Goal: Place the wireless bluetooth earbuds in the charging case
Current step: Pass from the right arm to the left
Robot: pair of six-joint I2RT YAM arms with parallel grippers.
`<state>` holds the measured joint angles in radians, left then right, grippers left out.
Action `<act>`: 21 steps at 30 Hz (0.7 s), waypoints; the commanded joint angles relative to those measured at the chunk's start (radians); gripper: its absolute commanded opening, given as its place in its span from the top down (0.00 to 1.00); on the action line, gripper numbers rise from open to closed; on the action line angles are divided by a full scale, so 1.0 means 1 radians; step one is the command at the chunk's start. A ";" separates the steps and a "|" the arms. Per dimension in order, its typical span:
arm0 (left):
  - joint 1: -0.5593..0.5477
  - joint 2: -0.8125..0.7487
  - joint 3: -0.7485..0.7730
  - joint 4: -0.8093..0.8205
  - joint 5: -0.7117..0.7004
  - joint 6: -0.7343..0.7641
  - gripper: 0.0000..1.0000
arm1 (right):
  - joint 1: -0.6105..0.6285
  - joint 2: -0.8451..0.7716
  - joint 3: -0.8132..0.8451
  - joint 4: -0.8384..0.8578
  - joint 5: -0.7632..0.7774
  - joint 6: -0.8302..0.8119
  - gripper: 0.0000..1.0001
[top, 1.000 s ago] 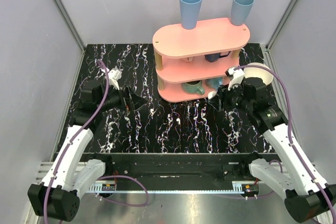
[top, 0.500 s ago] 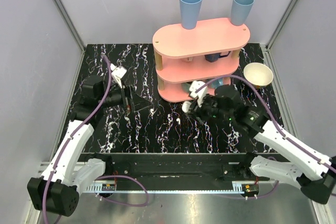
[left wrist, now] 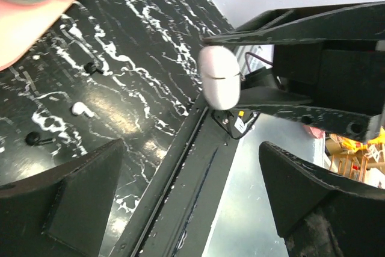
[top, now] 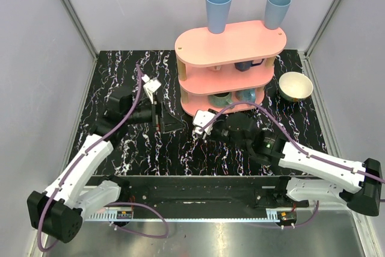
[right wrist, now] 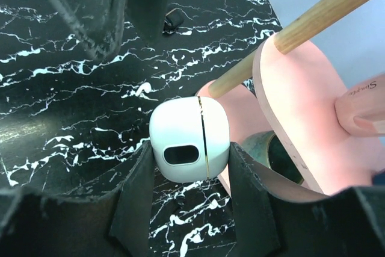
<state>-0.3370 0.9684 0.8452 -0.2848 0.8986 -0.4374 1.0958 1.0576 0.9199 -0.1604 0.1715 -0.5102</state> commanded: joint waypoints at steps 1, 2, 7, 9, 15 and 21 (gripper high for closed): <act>-0.082 -0.033 0.035 0.166 -0.082 -0.078 0.01 | 0.024 0.002 -0.012 0.125 0.069 -0.056 1.00; -0.092 -0.037 0.032 0.176 -0.096 -0.093 0.01 | 0.026 0.004 -0.013 0.127 0.072 -0.054 1.00; -0.163 -0.027 0.023 0.183 -0.205 -0.092 0.02 | 0.032 -0.010 -0.027 0.151 0.068 -0.040 1.00; -0.195 -0.036 0.006 0.197 -0.286 -0.096 0.05 | 0.035 -0.011 -0.027 0.151 0.065 -0.034 1.00; -0.235 -0.051 -0.035 0.321 -0.372 -0.126 0.10 | 0.035 -0.010 -0.023 0.183 0.046 -0.004 1.00; -0.240 -0.040 -0.038 0.331 -0.379 -0.116 0.25 | 0.036 -0.008 -0.013 0.193 0.023 0.013 1.00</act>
<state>-0.5724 0.9375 0.8070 -0.0433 0.5522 -0.5472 1.1202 1.0634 0.8894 -0.0425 0.2153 -0.5228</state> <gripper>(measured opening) 0.816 0.524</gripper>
